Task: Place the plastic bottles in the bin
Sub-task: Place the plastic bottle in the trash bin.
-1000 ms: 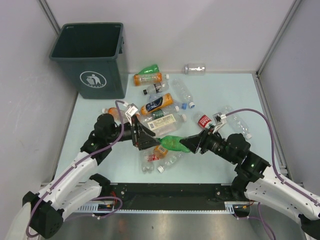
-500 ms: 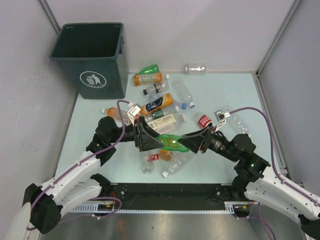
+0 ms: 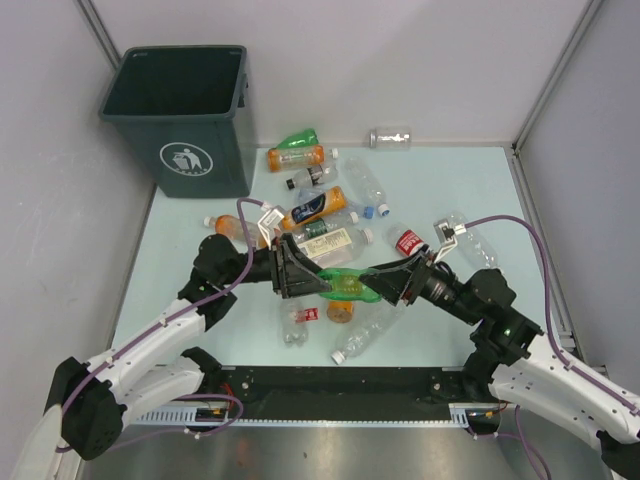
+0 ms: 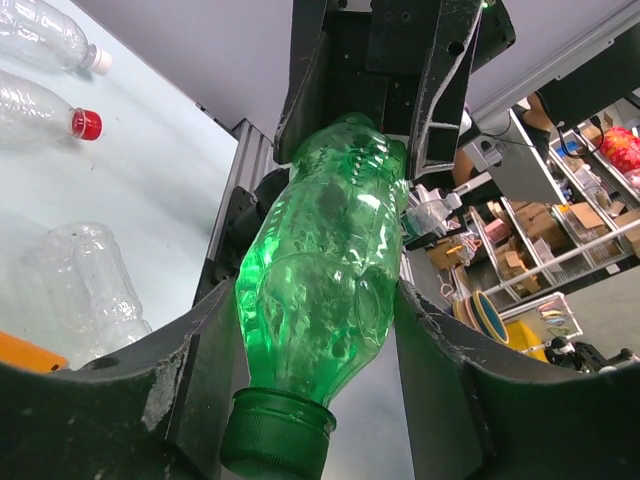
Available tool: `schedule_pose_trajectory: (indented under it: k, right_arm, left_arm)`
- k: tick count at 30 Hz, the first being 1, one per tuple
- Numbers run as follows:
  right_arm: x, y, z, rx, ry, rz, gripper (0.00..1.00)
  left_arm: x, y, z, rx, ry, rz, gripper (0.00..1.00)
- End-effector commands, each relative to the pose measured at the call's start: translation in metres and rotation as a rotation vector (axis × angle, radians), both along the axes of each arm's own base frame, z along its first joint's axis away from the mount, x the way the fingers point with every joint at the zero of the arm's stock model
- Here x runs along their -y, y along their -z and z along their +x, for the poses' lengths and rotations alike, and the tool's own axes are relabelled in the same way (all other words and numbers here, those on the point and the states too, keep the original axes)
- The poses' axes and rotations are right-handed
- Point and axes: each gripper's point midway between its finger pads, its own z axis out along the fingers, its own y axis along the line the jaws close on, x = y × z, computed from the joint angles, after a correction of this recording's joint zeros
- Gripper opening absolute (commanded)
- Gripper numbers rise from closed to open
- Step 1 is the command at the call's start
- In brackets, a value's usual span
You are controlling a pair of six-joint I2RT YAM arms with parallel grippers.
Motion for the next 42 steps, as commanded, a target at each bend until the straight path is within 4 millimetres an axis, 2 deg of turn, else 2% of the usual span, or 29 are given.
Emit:
schedule_pose_trajectory:
  k: [1, 3, 4, 5, 13, 16, 19, 20, 21, 22, 23, 24, 26, 27, 29, 32, 34, 37, 38, 40, 41, 42]
  right_arm:
    - [0.008, -0.03, 0.004, 0.049, 0.046, 0.06, 0.63]
    - [0.008, -0.027, 0.005, 0.041, 0.055, 0.051, 0.81]
    - [0.009, -0.025, 0.006, 0.035, 0.061, 0.044, 0.97]
    - [0.01, -0.021, 0.009, 0.027, 0.076, 0.032, 1.0]
    - [0.03, -0.003, 0.025, -0.029, 0.216, -0.021, 1.0]
    - [0.045, 0.019, 0.035, -0.1, 0.319, -0.081, 1.0]
    - [0.067, 0.026, 0.043, -0.141, 0.429, -0.084, 1.0]
    - [0.074, 0.022, 0.042, -0.14, 0.454, -0.064, 1.0]
    - [0.08, 0.021, 0.043, -0.138, 0.477, -0.056, 1.0]
    - [0.087, 0.021, 0.045, -0.137, 0.511, -0.053, 1.0]
    - [0.093, 0.017, 0.044, -0.127, 0.528, -0.037, 1.0]
    - [0.097, 0.017, 0.045, -0.124, 0.544, -0.039, 1.0]
    - [0.102, 0.019, 0.047, -0.12, 0.571, -0.053, 1.0]
    - [0.104, 0.021, 0.048, -0.125, 0.579, -0.058, 1.0]
    - [0.104, 0.03, 0.051, -0.142, 0.594, -0.086, 1.0]
    - [0.101, 0.038, 0.053, -0.164, 0.595, -0.116, 1.0]
    - [0.1, 0.042, 0.055, -0.171, 0.597, -0.132, 1.0]
    - [0.098, 0.045, 0.057, -0.172, 0.599, -0.148, 1.0]
    - [0.098, 0.047, 0.058, -0.173, 0.601, -0.157, 1.0]
    - [0.096, 0.048, 0.06, -0.176, 0.601, -0.164, 1.0]
    - [0.095, 0.049, 0.06, -0.175, 0.596, -0.167, 1.0]
    - [0.094, 0.049, 0.061, -0.176, 0.595, -0.168, 1.0]
  left_arm:
    - [0.002, -0.017, -0.009, 0.044, 0.032, -0.028, 0.0]
    - [0.002, -0.018, -0.005, 0.052, 0.007, -0.011, 0.0]
    - [0.001, -0.018, -0.004, 0.058, -0.001, -0.004, 0.0]
    - [0.001, -0.019, -0.002, 0.08, -0.014, 0.003, 0.0]
    - [-0.002, -0.036, 0.011, 0.133, -0.105, 0.048, 0.0]
    - [-0.004, -0.044, 0.018, 0.171, -0.148, 0.079, 0.0]
    - [-0.012, -0.043, 0.043, 0.237, -0.281, 0.188, 0.0]
    - [-0.021, -0.031, 0.059, 0.213, -0.378, 0.267, 0.0]
    - [-0.025, -0.043, 0.068, 0.24, -0.432, 0.286, 0.0]
    - [-0.032, -0.042, 0.079, 0.273, -0.489, 0.33, 0.0]
    - [-0.042, -0.034, 0.096, 0.259, -0.579, 0.404, 0.0]
    - [-0.049, -0.046, 0.105, 0.284, -0.641, 0.416, 0.0]
    - [-0.058, -0.049, 0.123, 0.318, -0.72, 0.472, 0.0]
    - [-0.067, -0.063, 0.135, 0.342, -0.801, 0.476, 0.0]
    - [-0.071, -0.062, 0.153, 0.35, -0.844, 0.507, 0.0]
    - [-0.084, -0.087, 0.172, 0.357, -0.914, 0.485, 0.0]
    - [-0.092, -0.092, 0.184, 0.371, -0.964, 0.5, 0.0]
    - [-0.117, -0.113, 0.203, 0.4, -1.105, 0.518, 0.0]
    - [-0.124, -0.129, 0.206, 0.414, -1.148, 0.5, 0.0]
    - [-0.137, -0.14, 0.218, 0.423, -1.21, 0.5, 0.0]
    - [-0.142, -0.158, 0.22, 0.442, -1.242, 0.466, 0.0]
    - [-0.144, -0.159, 0.228, 0.439, -1.259, 0.472, 0.0]
